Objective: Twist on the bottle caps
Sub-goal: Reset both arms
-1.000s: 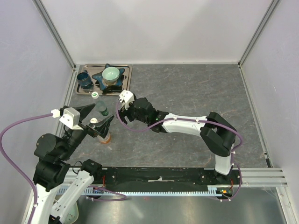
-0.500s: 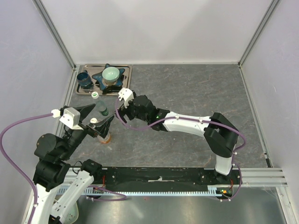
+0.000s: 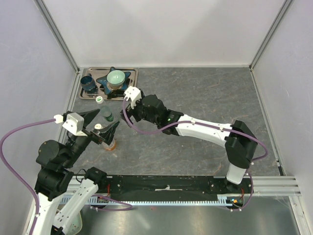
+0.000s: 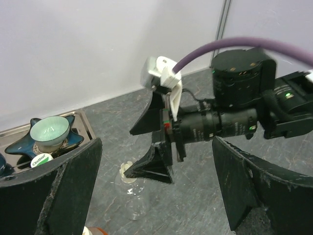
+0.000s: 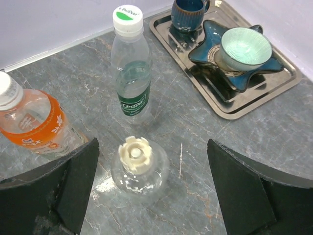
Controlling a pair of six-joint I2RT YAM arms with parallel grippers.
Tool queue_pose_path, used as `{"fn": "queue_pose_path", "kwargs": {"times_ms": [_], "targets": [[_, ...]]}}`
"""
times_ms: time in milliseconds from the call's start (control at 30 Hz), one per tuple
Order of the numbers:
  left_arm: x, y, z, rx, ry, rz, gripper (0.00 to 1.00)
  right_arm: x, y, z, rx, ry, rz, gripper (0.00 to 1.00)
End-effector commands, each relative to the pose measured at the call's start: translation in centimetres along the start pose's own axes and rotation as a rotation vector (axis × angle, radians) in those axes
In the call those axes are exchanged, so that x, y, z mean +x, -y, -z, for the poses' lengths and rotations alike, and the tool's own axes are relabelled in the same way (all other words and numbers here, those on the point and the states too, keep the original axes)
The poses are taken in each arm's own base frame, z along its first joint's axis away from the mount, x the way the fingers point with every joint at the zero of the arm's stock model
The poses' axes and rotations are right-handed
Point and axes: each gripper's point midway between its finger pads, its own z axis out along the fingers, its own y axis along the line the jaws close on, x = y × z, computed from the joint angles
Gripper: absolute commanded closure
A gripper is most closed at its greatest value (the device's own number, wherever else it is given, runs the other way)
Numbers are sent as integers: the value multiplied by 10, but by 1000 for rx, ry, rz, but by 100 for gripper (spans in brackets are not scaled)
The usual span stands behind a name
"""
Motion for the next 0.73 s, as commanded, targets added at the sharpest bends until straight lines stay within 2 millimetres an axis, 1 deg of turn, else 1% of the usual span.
{"fn": "queue_pose_path", "kwargs": {"times_ms": [0, 33, 67, 100, 133, 167, 200, 233, 267, 300, 333, 367, 400, 433, 500, 533, 667, 700], "targets": [[-12, -5, -1, -34, 36, 15, 1, -87, 17, 43, 74, 158, 4, 2], [-13, -5, -2, -35, 36, 15, 1, -95, 29, 52, 130, 165, -5, 2], [-15, -6, -2, -40, 38, 12, 1, -110, 37, 68, 163, 173, -24, 2], [-14, -7, -2, -42, 32, 10, 1, -116, 44, 78, 193, 172, -36, 2], [-15, -7, -3, -43, 30, 10, 1, -120, 58, 89, 265, 167, -52, 2], [-15, -7, -4, -42, 27, 8, 1, -121, 66, 107, 308, 135, -64, 2], [-15, -7, -4, -42, 26, 8, 1, -120, 74, 117, 353, 121, -73, 2], [-13, -7, -6, -43, 18, 10, 1, -117, 84, 128, 413, 105, -81, 2], [-11, -8, -7, -47, 3, 12, 1, -108, 98, 151, 508, 71, -113, 2], [-9, -9, -8, -49, -7, 17, 1, -102, 103, 161, 557, 62, -159, 2], [-5, -10, -10, -55, -25, 24, 1, -97, 106, 172, 586, 51, -180, 2], [-3, -11, -10, -60, -34, 31, 1, -83, 109, 190, 613, 21, -185, 2], [0, -11, -11, -59, -40, 32, 1, -76, 109, 197, 616, 15, -205, 2], [4, -11, -12, -58, -48, 30, 1, -63, 108, 213, 618, 10, -214, 2], [8, -12, -12, -61, -54, 27, 1, -51, 107, 227, 618, 17, -247, 2], [12, -13, -13, -66, -63, 27, 1, -43, 107, 240, 618, 26, -258, 2], [19, -16, -10, -80, -67, 21, 1, -30, 105, 259, 617, 24, -288, 2], [19, -16, -9, -82, -64, 20, 1, -31, 105, 262, 618, 24, -288, 2]]}}
